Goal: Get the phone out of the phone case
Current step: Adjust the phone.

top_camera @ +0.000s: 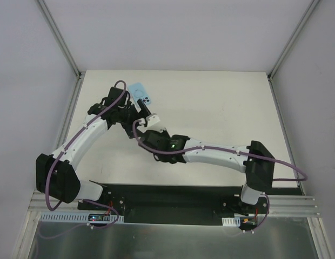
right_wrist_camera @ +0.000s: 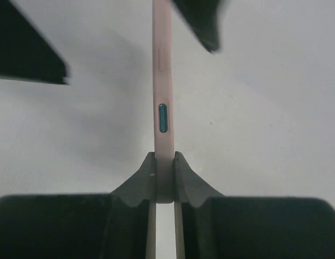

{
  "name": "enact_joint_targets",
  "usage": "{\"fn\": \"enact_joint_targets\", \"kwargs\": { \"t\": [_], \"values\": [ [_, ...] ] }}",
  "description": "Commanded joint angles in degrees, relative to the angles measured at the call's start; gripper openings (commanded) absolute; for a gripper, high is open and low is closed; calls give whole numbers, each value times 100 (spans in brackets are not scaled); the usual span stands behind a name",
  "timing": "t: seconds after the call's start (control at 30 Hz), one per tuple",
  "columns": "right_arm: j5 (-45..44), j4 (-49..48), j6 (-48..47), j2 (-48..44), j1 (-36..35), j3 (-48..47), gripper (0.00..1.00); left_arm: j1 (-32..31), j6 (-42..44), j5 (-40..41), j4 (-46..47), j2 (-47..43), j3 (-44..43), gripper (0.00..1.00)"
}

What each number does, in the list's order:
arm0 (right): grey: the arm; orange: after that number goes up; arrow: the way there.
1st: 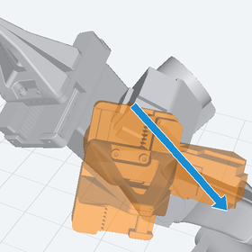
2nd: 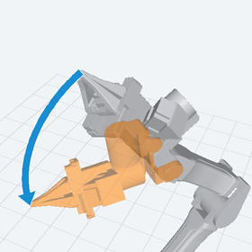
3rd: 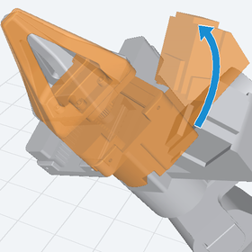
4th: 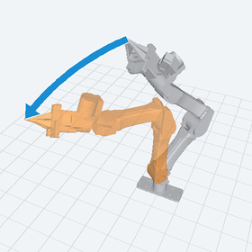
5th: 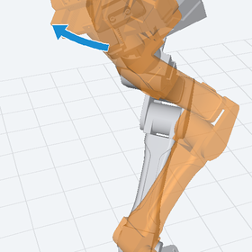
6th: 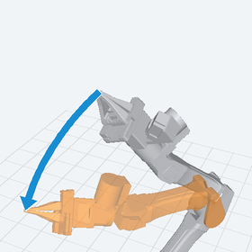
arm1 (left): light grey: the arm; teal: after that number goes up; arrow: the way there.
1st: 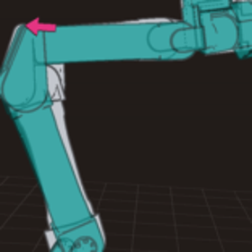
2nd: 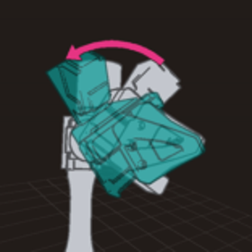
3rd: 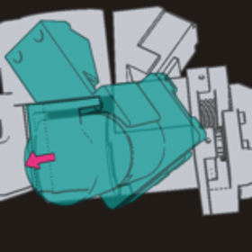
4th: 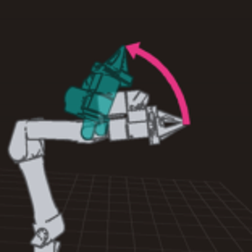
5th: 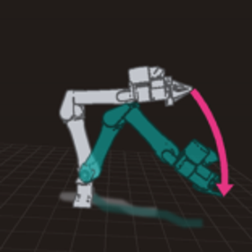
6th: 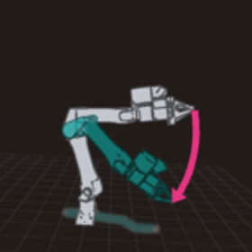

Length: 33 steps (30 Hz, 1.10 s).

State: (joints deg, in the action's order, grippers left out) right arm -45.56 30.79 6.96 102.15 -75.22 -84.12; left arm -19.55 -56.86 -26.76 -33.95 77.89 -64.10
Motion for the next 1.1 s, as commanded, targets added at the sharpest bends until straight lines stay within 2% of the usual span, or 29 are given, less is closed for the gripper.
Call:
{"fn": "enact_joint_targets", "kwargs": {
  "t": [0.0,0.03,0.13,0.2,0.23,0.27,0.3,0.33,0.37,0.43,0.47,0.5,0.57,0.87,1.07],
  "values": [
    [1046,-420,1157,-1526,929,842,1,-5,307,-259,-32,-134,-551,95],
    [1815,-685,1271,-1784,1104,1131,1,30,333,-294,-32,-142,-647,95],
    [3039,-1522,1869,-2672,1807,1959,1,171,474,-408,-24,-195,-736,95],
    [3403,-1942,2237,-3252,2230,2441,1,276,641,-496,64,-308,-588,92],
    [3814,-2136,2370,-3437,2370,2609,1,302,667,-583,465,-379,-439,87],
    [4035,-2347,2502,-3804,2668,2820,1,381,641,-1028,817,-458,-228,87],
    [4212,-2714,2799,-3973,2792,3135,1,408,563,-1302,1334,-624,278,87],
    [4500,-2866,2898,-4123,3046,3269,1,434,449,-1670,2487,-678,562,87],
    [4712,-3050,3020,-4350,3144,3366,2,469,39,-2231,3178,-713,826,87],
    [5142,-3402,3388,-4545,3337,3663,1,461,-525,-2744,4496,-670,1512,87],
    [5241,-3665,3504,-4694,3469,3753,1,461,-1259,-2964,6017,-643,1740,87],
    [5407,-3763,3601,-4756,3523,3832,1,461,-1588,-3027,6615,-574,2108,86],
    [5522,-4052,3900,-4879,3611,4016,1,461,-2030,-3124,7531,-503,2252,87],
    [5664,-5344,4822,-4827,3637,4544,1,127,-2303,-3151,8440,-222,2331,87],
    [5470,-5425,4815,-4976,3629,4615,1,-13,-2505,-3081,8827,7,2604,87]
  ]
}}
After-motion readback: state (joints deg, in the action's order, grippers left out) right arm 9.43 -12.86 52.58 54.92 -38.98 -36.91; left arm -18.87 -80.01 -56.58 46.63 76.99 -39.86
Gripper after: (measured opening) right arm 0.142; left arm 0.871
